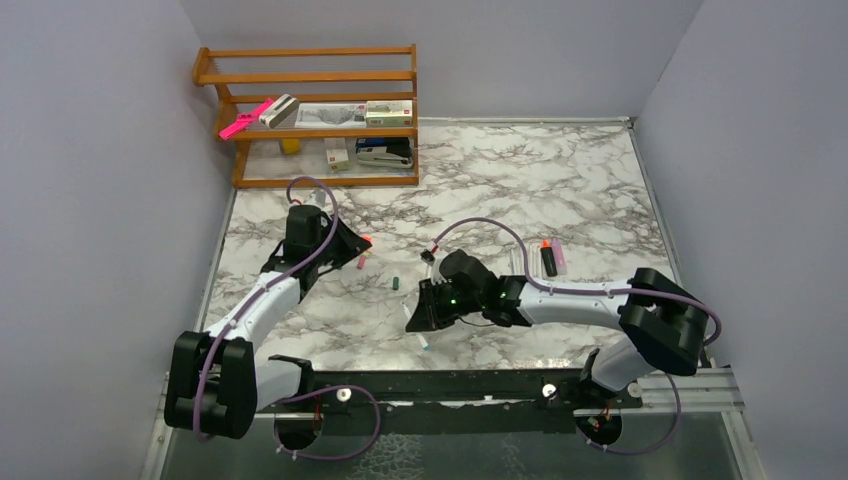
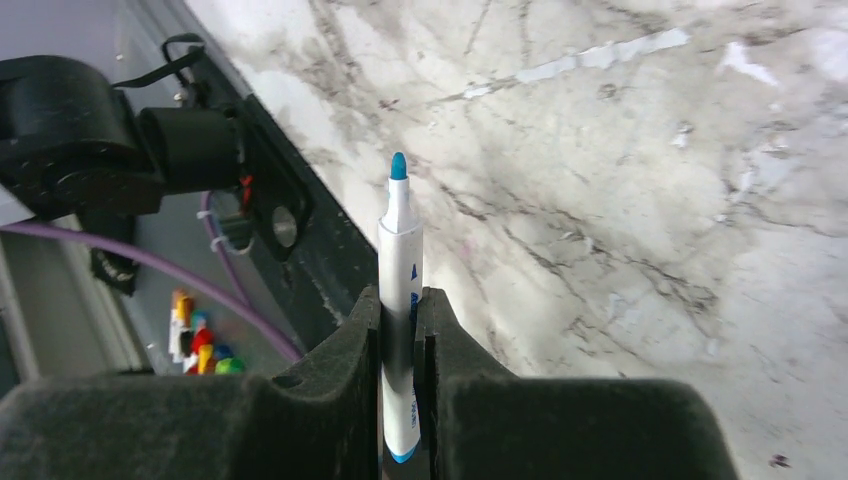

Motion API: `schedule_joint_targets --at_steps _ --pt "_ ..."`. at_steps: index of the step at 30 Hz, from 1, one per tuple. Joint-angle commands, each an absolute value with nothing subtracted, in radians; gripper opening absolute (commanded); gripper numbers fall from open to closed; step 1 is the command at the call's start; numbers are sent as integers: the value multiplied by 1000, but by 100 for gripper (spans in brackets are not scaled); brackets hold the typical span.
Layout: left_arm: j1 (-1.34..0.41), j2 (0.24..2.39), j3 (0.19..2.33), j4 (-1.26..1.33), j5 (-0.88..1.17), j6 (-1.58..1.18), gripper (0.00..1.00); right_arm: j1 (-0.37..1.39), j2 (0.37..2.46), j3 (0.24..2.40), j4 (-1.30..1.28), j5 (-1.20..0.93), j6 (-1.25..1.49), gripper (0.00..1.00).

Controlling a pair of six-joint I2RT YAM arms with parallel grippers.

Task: Open the pen caps

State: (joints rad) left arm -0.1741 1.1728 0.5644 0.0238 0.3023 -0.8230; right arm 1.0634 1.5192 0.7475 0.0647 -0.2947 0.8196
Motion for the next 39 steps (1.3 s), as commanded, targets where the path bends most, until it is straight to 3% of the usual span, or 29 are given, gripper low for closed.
schedule_joint_targets --at_steps 1,18,39 --pt "-170 1152 579 -61 254 -746 6 1064 1484 812 -77 -148 736 1" --pt "-170 1120 544 -64 281 -749 6 849 1467 899 -408 206 571 1" --pt "-170 1096 526 -83 297 -739 6 675 1616 938 -490 465 487 1"
